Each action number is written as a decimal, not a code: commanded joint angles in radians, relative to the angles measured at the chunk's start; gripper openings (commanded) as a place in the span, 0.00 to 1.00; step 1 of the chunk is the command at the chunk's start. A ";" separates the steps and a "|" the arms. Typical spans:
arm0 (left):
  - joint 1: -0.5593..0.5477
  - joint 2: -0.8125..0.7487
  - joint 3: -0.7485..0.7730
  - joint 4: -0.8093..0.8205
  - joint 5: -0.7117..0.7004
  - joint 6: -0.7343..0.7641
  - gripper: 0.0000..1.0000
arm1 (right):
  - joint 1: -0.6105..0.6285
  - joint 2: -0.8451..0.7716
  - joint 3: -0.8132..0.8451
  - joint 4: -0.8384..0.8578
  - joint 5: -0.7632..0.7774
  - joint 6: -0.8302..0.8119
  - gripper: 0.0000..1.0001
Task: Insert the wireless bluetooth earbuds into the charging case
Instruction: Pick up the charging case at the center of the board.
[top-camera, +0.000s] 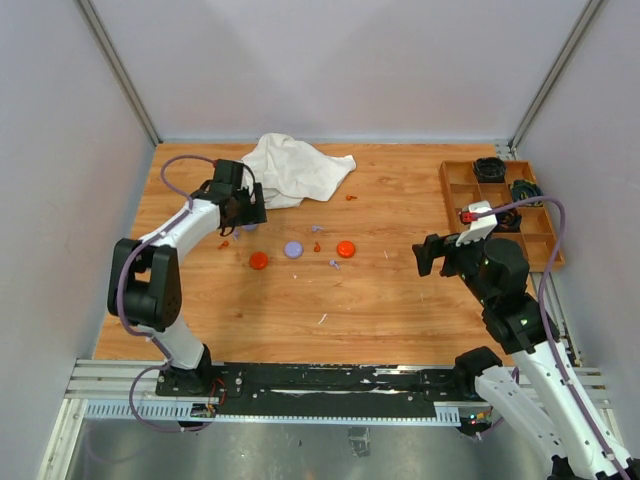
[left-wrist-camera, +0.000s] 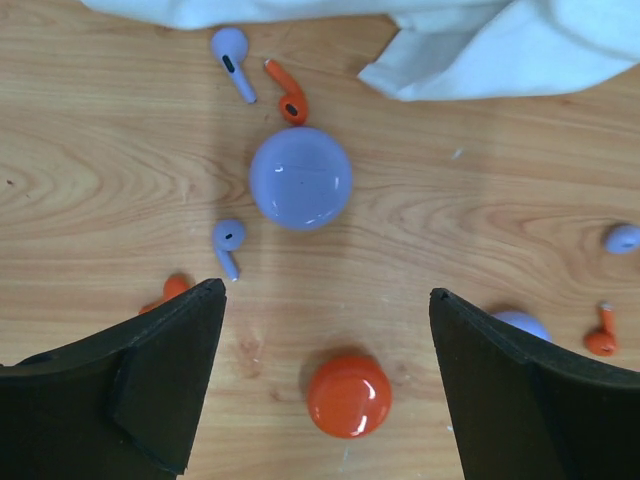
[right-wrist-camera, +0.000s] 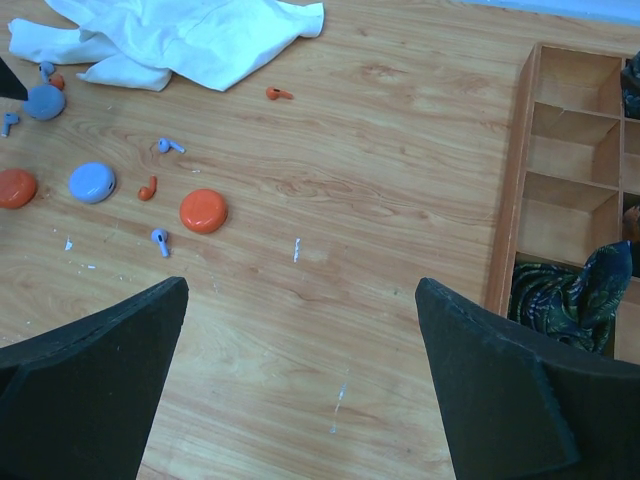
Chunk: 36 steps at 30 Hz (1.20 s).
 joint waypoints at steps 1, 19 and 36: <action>-0.002 0.087 0.061 -0.032 -0.069 0.046 0.87 | -0.002 0.011 -0.011 0.033 -0.032 0.004 0.99; 0.043 0.308 0.198 0.008 -0.070 0.039 0.72 | -0.002 0.062 -0.014 0.045 -0.070 -0.001 0.99; 0.049 0.388 0.226 -0.022 -0.022 0.025 0.63 | -0.002 0.088 -0.010 0.042 -0.111 -0.004 0.99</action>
